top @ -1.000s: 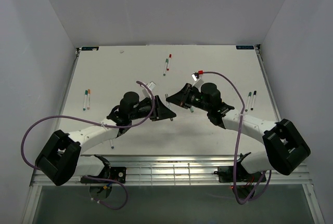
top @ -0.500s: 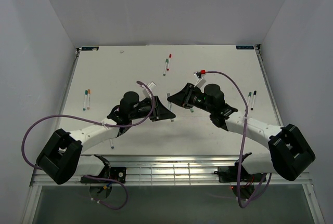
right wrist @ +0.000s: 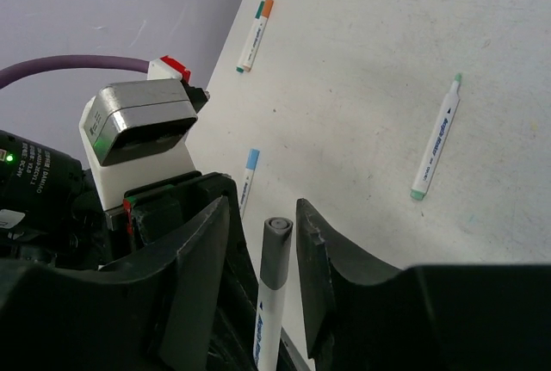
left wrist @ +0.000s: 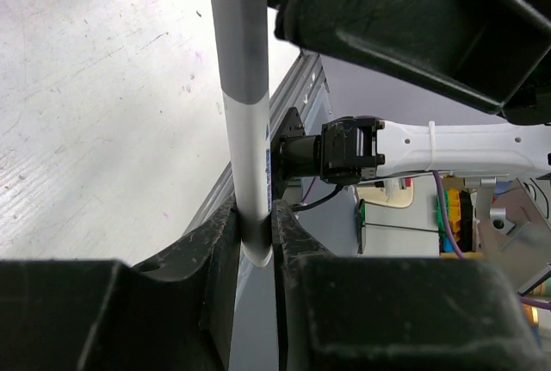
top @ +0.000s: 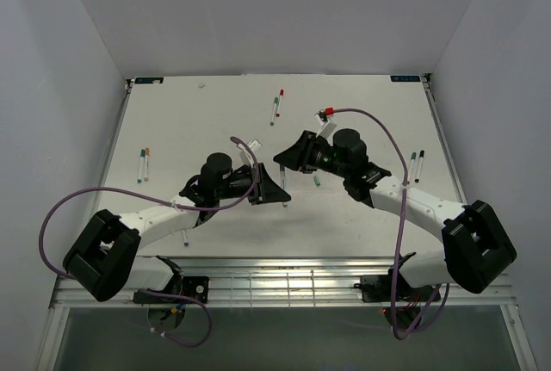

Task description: Open the pen caps

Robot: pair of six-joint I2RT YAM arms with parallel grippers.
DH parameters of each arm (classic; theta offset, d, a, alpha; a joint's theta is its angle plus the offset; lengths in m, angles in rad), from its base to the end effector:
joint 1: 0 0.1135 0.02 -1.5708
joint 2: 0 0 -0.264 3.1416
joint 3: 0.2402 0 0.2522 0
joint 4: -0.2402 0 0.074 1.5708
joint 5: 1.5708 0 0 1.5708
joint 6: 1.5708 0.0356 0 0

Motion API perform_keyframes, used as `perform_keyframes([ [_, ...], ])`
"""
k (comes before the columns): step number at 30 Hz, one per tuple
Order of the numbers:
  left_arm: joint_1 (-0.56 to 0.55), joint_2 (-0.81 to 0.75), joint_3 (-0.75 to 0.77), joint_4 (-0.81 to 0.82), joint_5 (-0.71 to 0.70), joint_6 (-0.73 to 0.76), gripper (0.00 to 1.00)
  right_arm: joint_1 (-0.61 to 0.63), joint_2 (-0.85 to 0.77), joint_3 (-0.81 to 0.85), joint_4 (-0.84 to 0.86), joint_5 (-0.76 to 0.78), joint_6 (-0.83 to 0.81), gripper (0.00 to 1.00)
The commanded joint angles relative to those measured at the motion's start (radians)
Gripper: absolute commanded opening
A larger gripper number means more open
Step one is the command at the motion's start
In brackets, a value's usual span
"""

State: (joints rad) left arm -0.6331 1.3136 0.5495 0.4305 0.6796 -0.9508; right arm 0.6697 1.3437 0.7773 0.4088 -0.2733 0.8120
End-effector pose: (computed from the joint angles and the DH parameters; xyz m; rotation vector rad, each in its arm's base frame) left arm 0.2023 -0.1762 0.2094 0.1948 2.2165 -1.6290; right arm 0.2343 0.1977 0.2729 -0.0875 1.9130 1.2888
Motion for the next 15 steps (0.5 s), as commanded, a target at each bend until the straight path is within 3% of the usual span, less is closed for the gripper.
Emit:
perform_keyframes([
  [1,0.0,0.004,-0.006,0.024,0.028,0.011,0.0,-0.009,0.02,0.054,0.007,-0.029,-0.028,0.42],
  [12,0.004,0.004,0.0,0.014,0.035,0.026,0.0,-0.013,0.055,0.053,0.01,-0.101,-0.028,0.31],
  [15,0.003,0.007,0.001,0.01,0.04,0.027,0.0,-0.013,0.054,0.053,0.01,-0.102,-0.031,0.19],
])
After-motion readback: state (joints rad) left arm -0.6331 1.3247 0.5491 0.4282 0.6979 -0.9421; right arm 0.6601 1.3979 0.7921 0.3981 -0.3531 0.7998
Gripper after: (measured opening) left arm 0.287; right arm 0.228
